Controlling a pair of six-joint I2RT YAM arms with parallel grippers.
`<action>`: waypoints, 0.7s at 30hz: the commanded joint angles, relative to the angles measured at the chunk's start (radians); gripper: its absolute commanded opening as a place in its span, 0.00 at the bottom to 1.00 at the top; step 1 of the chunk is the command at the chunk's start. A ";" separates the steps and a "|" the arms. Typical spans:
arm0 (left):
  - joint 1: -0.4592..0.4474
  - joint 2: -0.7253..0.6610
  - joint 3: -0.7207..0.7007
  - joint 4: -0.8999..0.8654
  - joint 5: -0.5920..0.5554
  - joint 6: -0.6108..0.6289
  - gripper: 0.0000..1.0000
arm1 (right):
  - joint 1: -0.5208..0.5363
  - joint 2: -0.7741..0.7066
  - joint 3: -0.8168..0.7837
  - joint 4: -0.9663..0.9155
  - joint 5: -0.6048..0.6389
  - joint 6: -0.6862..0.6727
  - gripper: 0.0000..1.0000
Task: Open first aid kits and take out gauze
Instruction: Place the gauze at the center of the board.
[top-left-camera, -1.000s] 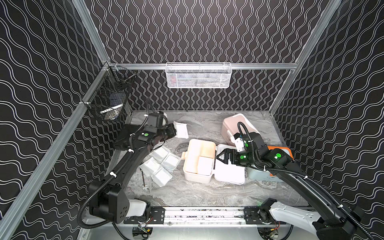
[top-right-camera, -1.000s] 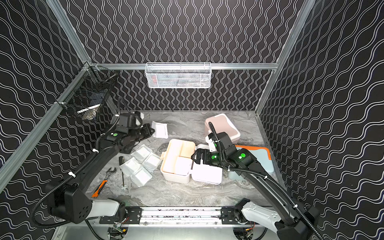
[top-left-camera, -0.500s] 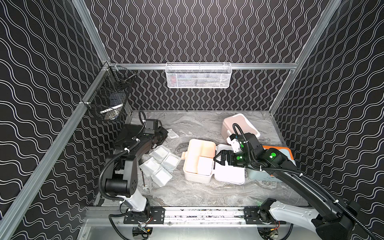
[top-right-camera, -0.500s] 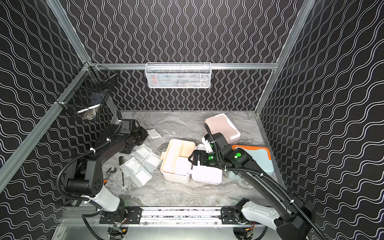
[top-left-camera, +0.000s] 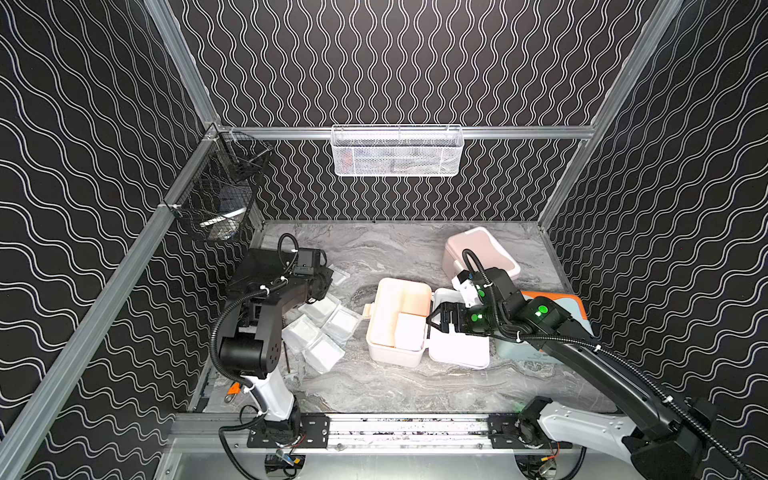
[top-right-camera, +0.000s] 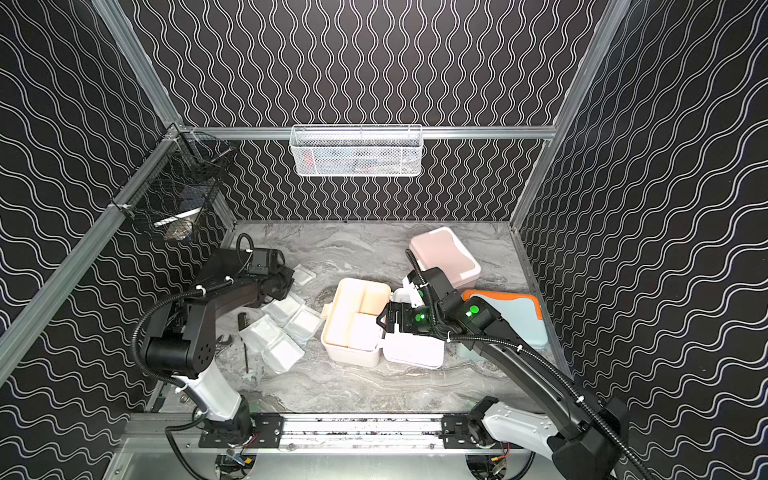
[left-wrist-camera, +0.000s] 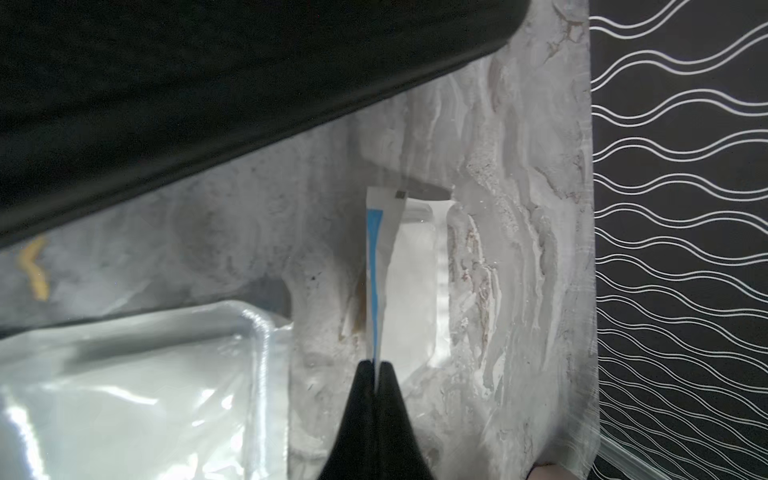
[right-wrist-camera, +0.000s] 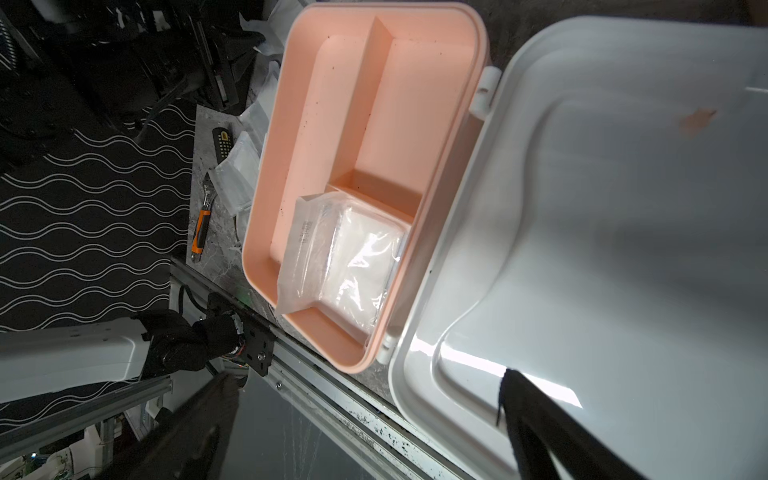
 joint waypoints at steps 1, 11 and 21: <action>-0.006 -0.028 -0.011 -0.005 -0.043 -0.013 0.04 | 0.003 0.010 0.000 0.028 -0.002 0.006 1.00; -0.022 -0.033 -0.005 -0.007 -0.011 0.024 0.25 | 0.018 0.012 -0.003 0.038 0.003 0.017 1.00; -0.025 -0.201 -0.023 -0.082 0.004 0.125 0.66 | 0.033 -0.012 0.007 0.020 0.032 0.024 1.00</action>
